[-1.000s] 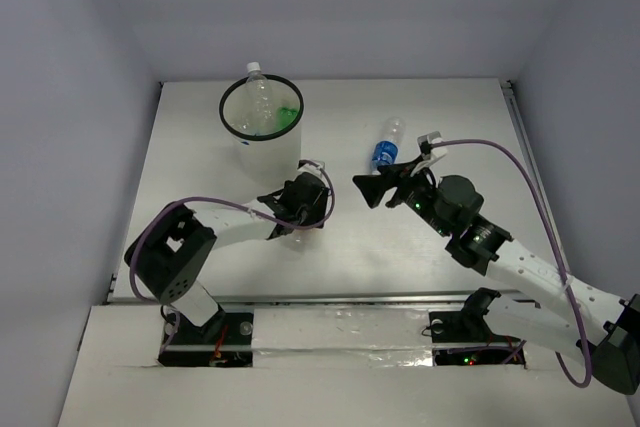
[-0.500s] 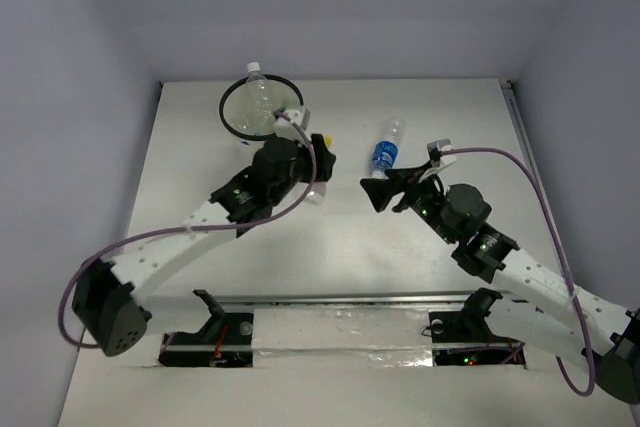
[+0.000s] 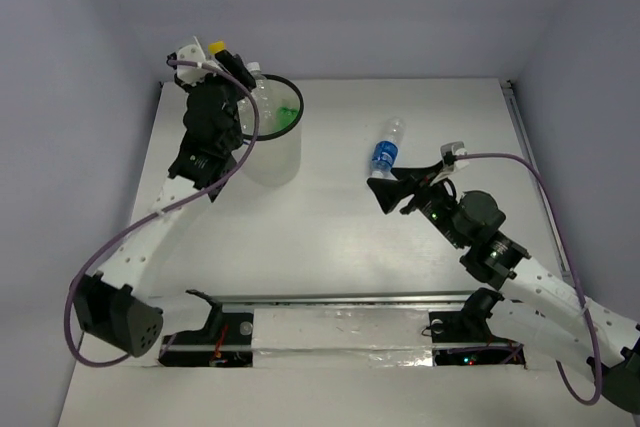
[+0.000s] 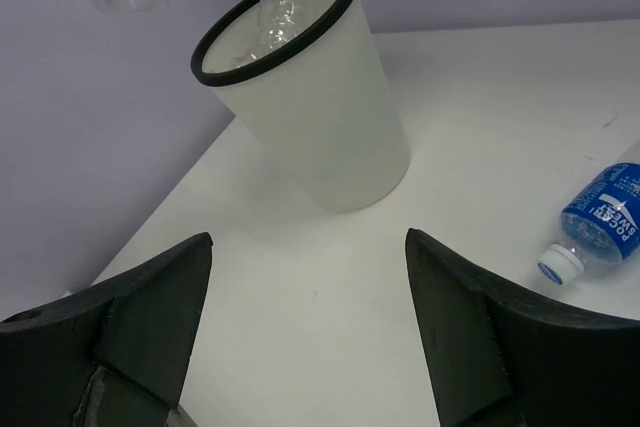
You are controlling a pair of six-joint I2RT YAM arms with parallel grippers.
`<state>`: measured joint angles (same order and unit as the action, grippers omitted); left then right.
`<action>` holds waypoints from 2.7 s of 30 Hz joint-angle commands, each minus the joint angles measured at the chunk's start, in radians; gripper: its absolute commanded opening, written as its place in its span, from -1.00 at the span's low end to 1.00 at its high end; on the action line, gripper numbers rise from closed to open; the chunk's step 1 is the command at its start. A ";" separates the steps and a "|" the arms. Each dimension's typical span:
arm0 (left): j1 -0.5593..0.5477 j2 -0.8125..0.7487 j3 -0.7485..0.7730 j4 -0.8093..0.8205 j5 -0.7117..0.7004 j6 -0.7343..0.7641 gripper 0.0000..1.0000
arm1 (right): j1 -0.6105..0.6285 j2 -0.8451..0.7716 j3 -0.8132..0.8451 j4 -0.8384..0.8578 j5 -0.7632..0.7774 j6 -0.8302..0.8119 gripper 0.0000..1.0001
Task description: Put the plastic bottles in the bin
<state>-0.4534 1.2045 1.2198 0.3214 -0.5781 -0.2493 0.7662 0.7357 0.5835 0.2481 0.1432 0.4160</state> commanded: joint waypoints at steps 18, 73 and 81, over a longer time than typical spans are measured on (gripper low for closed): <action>0.081 0.273 -0.167 0.554 -0.098 0.318 -0.32 | -0.001 0.025 -0.017 0.066 0.013 0.000 0.65; -0.030 -0.577 -0.360 -0.278 0.529 -0.173 -0.46 | -0.313 0.493 0.283 -0.240 -0.055 0.127 0.16; -0.030 -0.897 -0.532 -0.424 0.557 -0.150 -0.35 | -0.427 0.902 0.663 -0.515 -0.013 0.021 0.95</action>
<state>-0.4786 0.3885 0.7063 -0.0555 -0.0662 -0.3973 0.3588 1.5089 1.0843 -0.1349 0.1291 0.4946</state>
